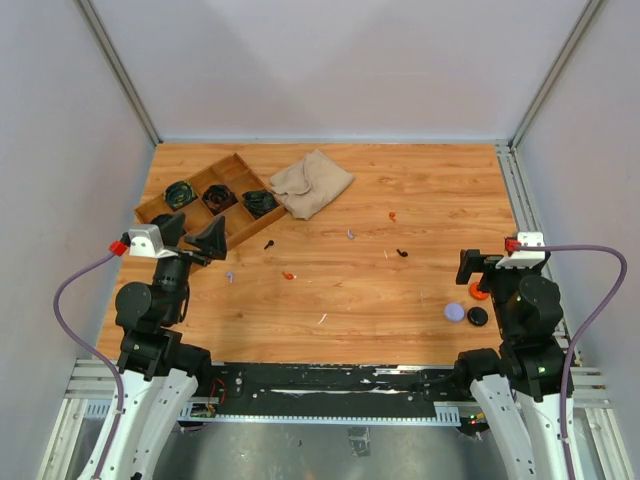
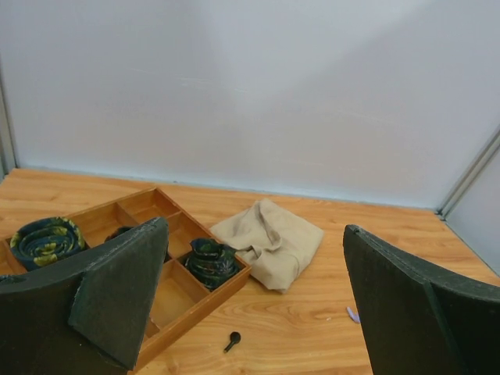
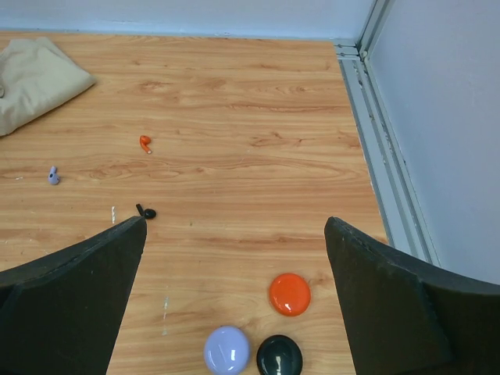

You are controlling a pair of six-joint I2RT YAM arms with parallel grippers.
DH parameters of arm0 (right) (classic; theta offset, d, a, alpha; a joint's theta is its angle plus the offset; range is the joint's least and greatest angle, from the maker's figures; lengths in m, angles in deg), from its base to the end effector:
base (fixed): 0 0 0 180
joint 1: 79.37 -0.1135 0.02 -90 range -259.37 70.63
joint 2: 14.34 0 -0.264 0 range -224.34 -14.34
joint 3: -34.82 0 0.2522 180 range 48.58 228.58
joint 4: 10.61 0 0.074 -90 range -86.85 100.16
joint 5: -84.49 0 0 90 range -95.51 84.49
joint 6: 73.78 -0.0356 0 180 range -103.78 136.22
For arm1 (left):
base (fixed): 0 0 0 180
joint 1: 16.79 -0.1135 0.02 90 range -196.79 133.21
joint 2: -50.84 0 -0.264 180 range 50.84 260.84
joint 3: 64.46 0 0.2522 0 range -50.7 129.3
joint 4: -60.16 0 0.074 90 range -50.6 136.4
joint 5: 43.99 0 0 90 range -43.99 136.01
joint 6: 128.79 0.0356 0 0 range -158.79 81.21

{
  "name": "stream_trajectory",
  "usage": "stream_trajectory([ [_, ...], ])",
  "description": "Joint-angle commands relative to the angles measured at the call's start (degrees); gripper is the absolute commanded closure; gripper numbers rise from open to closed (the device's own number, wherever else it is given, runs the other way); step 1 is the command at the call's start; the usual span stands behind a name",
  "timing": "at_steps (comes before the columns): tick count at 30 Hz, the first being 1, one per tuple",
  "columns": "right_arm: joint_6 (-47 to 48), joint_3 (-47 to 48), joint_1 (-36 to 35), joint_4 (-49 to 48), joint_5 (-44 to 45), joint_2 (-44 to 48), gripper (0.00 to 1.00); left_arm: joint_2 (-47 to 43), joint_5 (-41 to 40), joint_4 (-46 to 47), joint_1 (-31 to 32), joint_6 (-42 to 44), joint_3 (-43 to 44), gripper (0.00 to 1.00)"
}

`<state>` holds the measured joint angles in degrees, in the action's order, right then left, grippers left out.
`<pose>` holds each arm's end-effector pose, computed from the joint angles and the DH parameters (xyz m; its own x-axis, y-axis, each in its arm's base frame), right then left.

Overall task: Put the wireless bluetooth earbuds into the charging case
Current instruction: Pick up the charging case from the corner of the board.

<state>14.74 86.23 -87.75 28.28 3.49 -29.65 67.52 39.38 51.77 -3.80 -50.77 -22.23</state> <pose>0.0782 0.0059 0.3265 -0.0479 0.0187 -0.9987 0.0119 0.9998 0.0182 0.0975 -0.0183 0.3303 0.2572 -0.2709 -0.9276 0.1729 0.9573 -0.2317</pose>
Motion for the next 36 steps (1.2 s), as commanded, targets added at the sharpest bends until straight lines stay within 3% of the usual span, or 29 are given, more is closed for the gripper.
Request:
stream_trajectory([
  [1, -2.2, 1.8, 1.3, 0.1, 0.2, -0.9, 0.01, 0.0, 3.3, 1.8, 0.5, -0.8, 0.7, 0.01],
  [8, -9.8, 3.7, 1.3, 3.1, -3.8, -5.4, 0.01, 2.7, 7.3, 0.0, 0.5, -3.4, 4.6, 0.01],
  [16, -16.4, 6.2, 1.3, 10.7, -7.8, -16.7, 0.01, 4.5, 11.3, -5.4, 0.5, -4.6, 5.4, 0.01],
  [27, -26.3, 7.7, 1.3, 23.5, -3.9, -29.5, 0.01, 3.8, 9.7, -7.2, 0.5, -1.9, 3.8, 0.01],
  [36, -32.6, 2.4, 2.2, 23.3, -2.0, -38.4, 0.01, 1.8, 4.6, -9.9, 1.2, -1.3, 4.2, 0.01],
])
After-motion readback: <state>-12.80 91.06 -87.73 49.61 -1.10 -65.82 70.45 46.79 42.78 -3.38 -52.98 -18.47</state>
